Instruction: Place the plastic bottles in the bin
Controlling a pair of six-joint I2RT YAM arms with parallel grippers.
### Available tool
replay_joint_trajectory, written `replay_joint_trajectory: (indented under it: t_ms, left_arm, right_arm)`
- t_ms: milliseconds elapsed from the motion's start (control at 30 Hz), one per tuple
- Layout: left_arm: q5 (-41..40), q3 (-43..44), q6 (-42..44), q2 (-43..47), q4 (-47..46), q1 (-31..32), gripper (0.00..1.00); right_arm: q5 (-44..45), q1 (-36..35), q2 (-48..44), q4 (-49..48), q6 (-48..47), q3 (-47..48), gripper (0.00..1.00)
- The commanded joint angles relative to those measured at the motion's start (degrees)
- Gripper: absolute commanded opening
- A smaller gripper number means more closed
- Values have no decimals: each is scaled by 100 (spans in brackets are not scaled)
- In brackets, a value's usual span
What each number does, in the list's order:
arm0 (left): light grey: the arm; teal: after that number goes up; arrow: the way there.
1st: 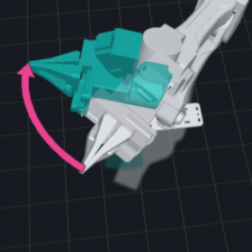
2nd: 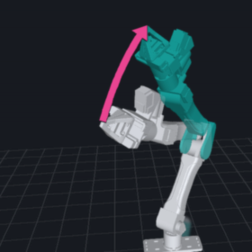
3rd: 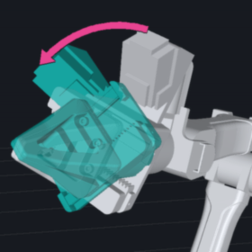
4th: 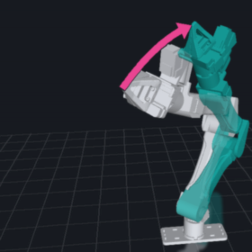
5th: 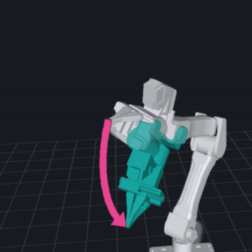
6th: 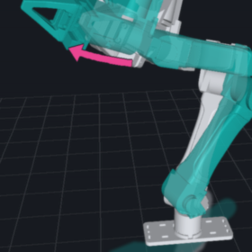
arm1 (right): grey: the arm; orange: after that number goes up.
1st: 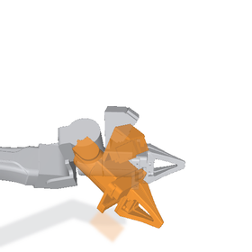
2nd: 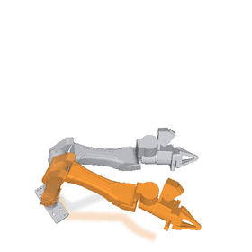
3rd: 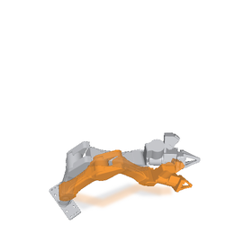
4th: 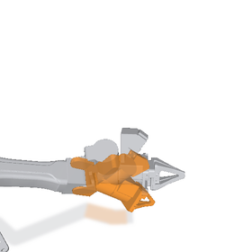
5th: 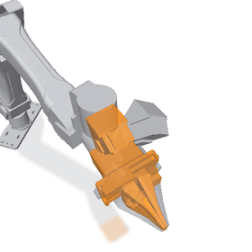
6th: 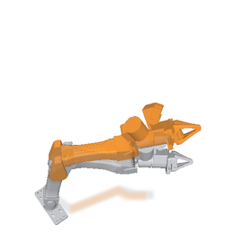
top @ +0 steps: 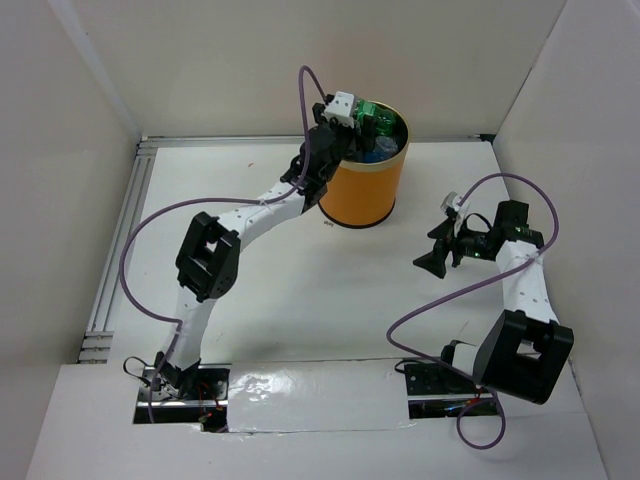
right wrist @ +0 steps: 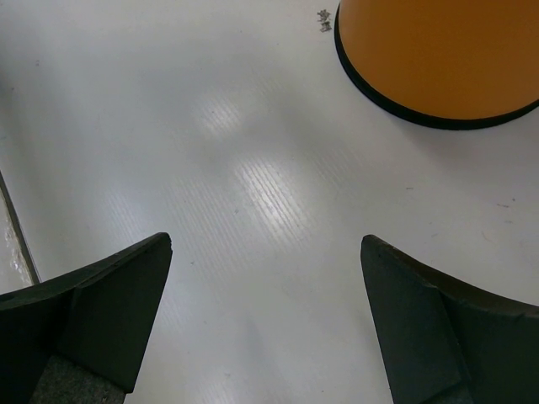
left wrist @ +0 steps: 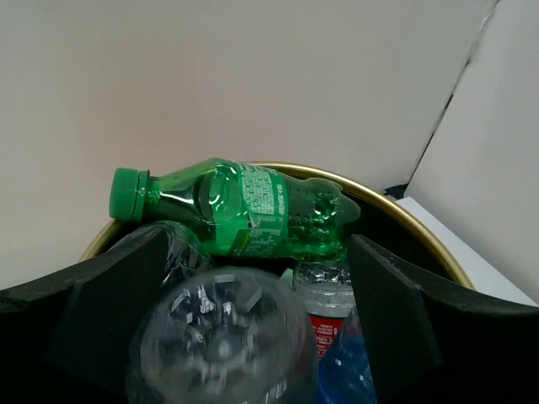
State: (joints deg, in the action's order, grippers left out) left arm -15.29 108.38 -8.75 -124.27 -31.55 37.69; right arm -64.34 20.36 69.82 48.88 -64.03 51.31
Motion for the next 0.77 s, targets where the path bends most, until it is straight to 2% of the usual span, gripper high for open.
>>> replay_joint_trajectory:
  t_ms: [0,133,200,267,333,367,400,433,500,533,567,633,667,700,733]
  left_arm:
    - [123,-62,111,561,-668,80,100]
    - [298,359,181,1017,-607,151,100]
    - [369,360,251,1324,-502,203,100]
    - [534,-8,304,1790,-379,256,100]
    - [711,-789,366,2694,-89,256,100]
    - [772,-1096,435,3010,25,256,100]
    - [773,-1413,436,3658,191,256,100]
    - [825,-2077,436,3977,385,256,100]
    - [878,-2827,436,4619,1000,256,100]
    - [757,-3214,314,4944,1193,256,100]
    - [755,-4018,191,5556,1369,178,100]
    - [607,-5144,-169,6131,1887,107,100]
    - [528,-5499,-345,6708,2081,37,100]
    - [466,-6155,-616,7001,2326,-16,100]
    - [387,-6440,-793,7291,2451,-129,100]
  right_arm:
    - [-158,56,49,-125,13,107,100]
    - [-89,56,102,-333,337,160,100]
    - [157,56,102,-607,1092,222,100]
    - [429,56,102,-827,1592,283,100]
    - [736,56,-29,-1281,2137,336,100]
    - [947,56,-82,-1467,2871,336,100]
    - [1384,56,-83,-1635,3174,336,100]
    - [1571,117,-187,-1793,3378,336,100]
    - [1923,179,-390,-2171,3720,275,100]
    - [2099,248,-443,-2329,3888,205,100]
    - [2266,249,-565,-2696,4089,204,100]
    - [3047,249,-636,-3146,4819,28,100]
    - [3232,249,-636,-3209,4891,28,100]
    - [3556,249,-576,-3279,5083,28,100]
    - [3560,301,-575,-3350,5085,28,100]
